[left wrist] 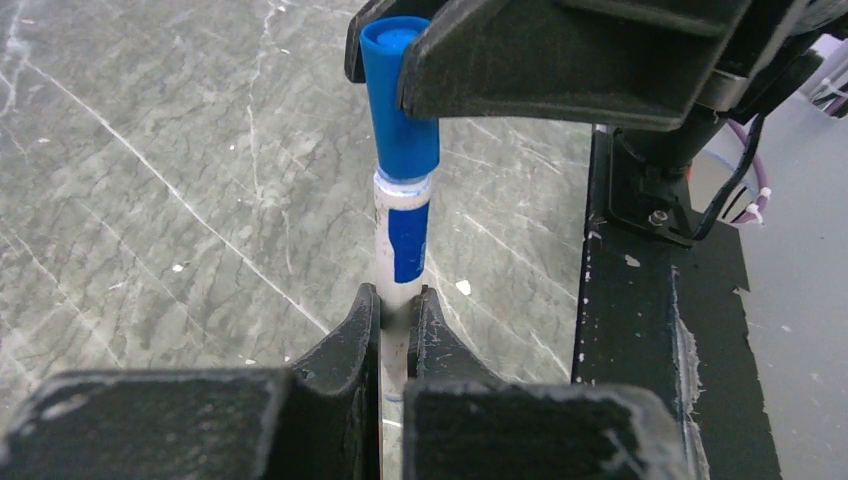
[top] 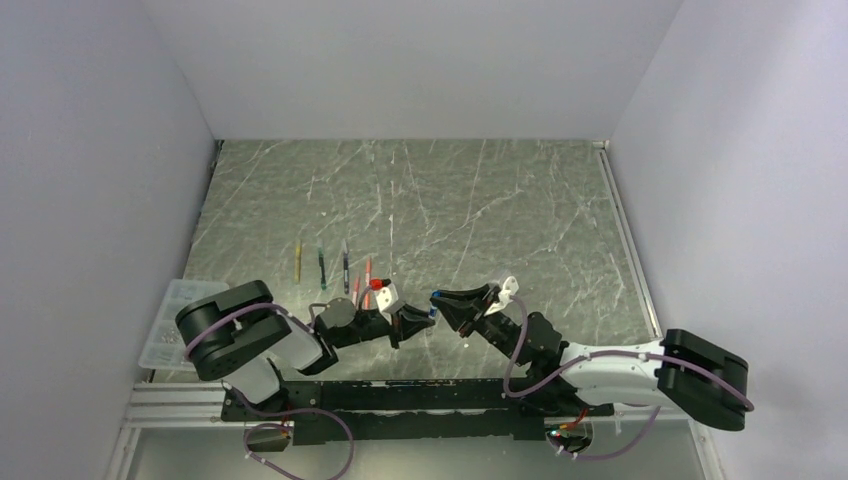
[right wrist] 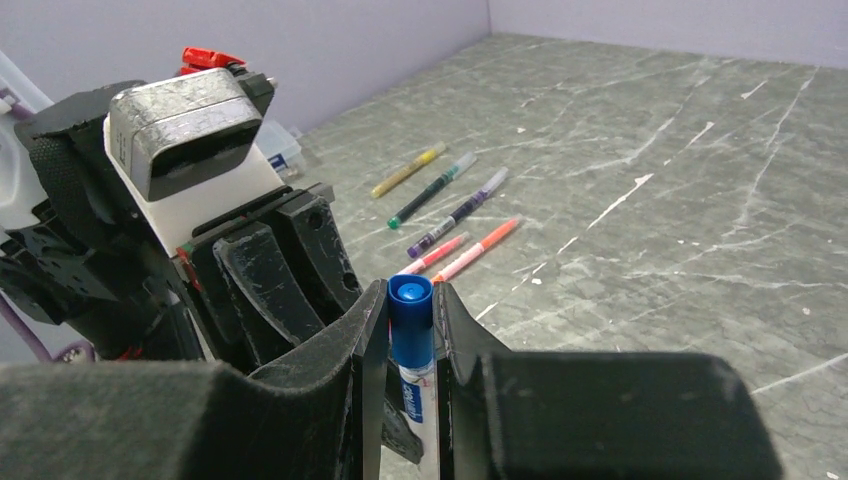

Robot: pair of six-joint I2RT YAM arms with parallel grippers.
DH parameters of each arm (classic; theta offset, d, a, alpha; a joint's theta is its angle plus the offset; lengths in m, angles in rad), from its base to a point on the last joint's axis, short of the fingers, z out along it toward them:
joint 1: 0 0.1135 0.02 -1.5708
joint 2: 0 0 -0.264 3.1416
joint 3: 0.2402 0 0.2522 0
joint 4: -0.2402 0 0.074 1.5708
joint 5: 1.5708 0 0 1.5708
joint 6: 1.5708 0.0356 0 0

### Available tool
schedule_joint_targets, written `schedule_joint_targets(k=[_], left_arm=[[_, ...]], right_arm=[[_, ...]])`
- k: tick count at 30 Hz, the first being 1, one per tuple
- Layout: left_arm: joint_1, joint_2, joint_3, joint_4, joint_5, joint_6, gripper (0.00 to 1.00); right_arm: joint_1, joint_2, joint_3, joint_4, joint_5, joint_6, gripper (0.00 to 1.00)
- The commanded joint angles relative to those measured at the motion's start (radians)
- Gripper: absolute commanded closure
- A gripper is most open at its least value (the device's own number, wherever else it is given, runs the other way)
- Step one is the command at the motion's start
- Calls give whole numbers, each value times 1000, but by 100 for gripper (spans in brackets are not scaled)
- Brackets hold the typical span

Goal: Insert the pens into the pen caps
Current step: Insert the pen cap onto the pen, then press the pen cap onto the pen.

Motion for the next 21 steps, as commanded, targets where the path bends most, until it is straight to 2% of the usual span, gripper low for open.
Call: schedule_joint_targets(k=[1, 6, 21], left_arm=[[18, 43, 93, 157, -39, 32, 100], [20, 85, 123, 158, -30, 44, 100], [39, 116, 124, 157, -21, 40, 100]], right_arm=[[25, 70, -19, 76, -102, 4, 100], [24, 110, -29, 131, -99, -6, 100], [26, 29, -125, 57, -61, -16, 100]])
